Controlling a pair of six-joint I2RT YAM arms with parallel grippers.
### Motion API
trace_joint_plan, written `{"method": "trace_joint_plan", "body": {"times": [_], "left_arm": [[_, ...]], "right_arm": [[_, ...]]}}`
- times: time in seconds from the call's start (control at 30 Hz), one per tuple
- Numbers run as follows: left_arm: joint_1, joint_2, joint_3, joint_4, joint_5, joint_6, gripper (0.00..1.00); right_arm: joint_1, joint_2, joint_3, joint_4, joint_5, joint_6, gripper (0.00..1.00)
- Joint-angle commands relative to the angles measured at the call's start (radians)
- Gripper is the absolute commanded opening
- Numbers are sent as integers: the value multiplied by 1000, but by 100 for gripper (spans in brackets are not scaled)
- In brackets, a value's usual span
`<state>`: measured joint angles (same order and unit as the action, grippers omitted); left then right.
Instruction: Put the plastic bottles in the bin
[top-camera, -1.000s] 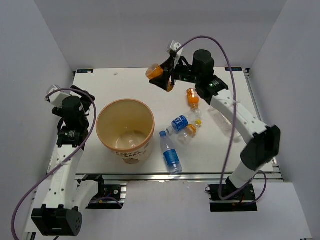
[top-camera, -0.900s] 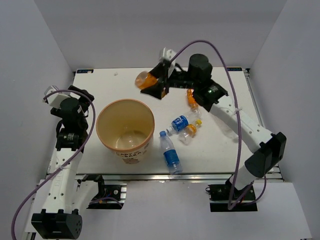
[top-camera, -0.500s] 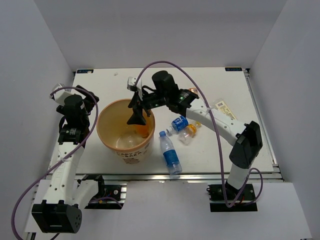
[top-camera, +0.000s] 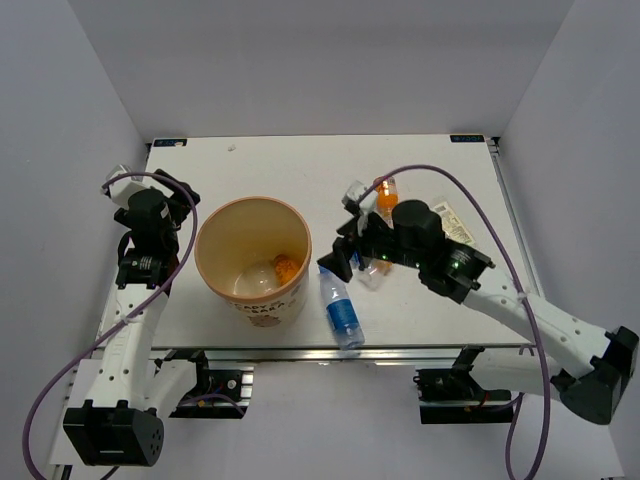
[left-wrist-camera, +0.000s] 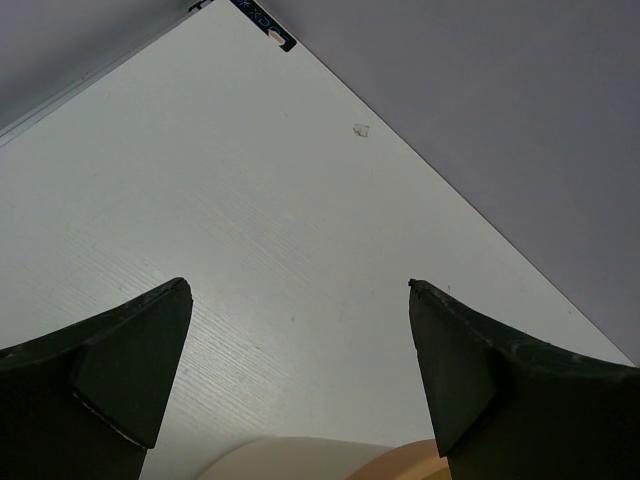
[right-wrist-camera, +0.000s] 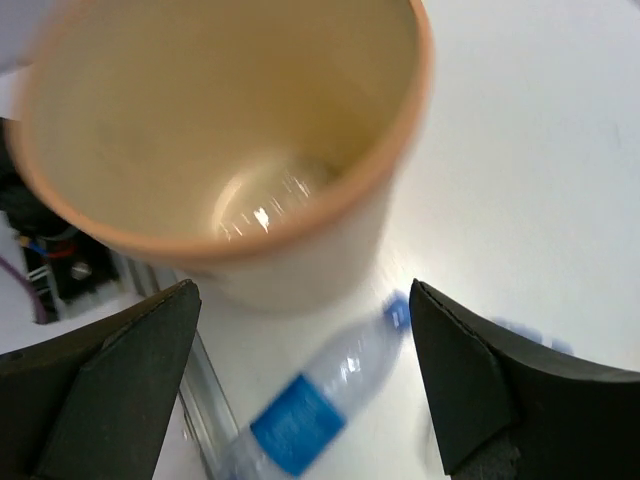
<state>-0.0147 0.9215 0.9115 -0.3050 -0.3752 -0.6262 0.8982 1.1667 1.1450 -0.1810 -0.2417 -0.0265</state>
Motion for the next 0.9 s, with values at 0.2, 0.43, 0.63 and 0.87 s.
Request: {"method": "trace_joint_plan", "body": {"times": [0.2, 0.43, 0.63, 0.87], "left_arm": [[5, 2, -8, 32, 33, 22, 98], [5, -6, -8, 29, 22, 20, 98], [5, -1, -11, 24, -1, 16, 98], [5, 11, -3, 14, -13, 13, 98]], "right_arm": [[2, -61, -324, -147, 341, 328, 89], [13, 95, -406, 21, 259, 401, 89], [15, 226, -424, 139, 148, 405, 89], [16, 314, -403, 77, 235, 428, 79]]}}
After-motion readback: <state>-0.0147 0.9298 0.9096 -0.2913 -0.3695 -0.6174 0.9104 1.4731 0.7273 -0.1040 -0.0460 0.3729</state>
